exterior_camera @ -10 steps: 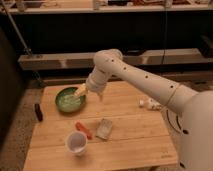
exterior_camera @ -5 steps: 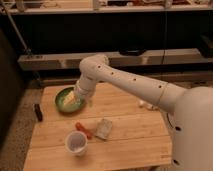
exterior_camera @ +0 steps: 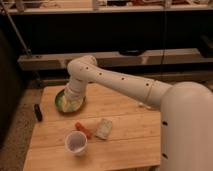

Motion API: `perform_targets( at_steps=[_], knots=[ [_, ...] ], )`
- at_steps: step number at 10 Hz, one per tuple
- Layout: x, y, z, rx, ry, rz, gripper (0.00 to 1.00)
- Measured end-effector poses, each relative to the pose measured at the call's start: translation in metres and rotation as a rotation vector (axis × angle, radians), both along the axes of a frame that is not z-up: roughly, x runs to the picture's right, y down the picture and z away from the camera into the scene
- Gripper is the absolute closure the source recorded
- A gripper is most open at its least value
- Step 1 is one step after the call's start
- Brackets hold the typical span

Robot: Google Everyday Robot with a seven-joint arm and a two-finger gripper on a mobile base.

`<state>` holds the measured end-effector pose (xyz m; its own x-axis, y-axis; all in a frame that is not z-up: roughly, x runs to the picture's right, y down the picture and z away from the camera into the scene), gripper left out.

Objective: Knock the eraser over

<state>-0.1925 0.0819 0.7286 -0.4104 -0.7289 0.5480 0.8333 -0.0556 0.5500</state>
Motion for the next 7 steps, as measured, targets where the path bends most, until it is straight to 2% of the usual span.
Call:
perform_targets(
  at_steps=[2, 3, 5, 7],
  knots=[
    [-0.003, -0.001, 0.001, 0.006, 0.007, -0.006, 0.51],
    [0.001, -0.001, 0.0, 0.019, 0.0, -0.03, 0.51],
    [0.01, 0.0, 0.0, 0.027, -0.002, -0.043, 0.51],
    [0.003, -0.001, -0.001, 0.032, -0.002, -0.046, 0.51]
  ],
)
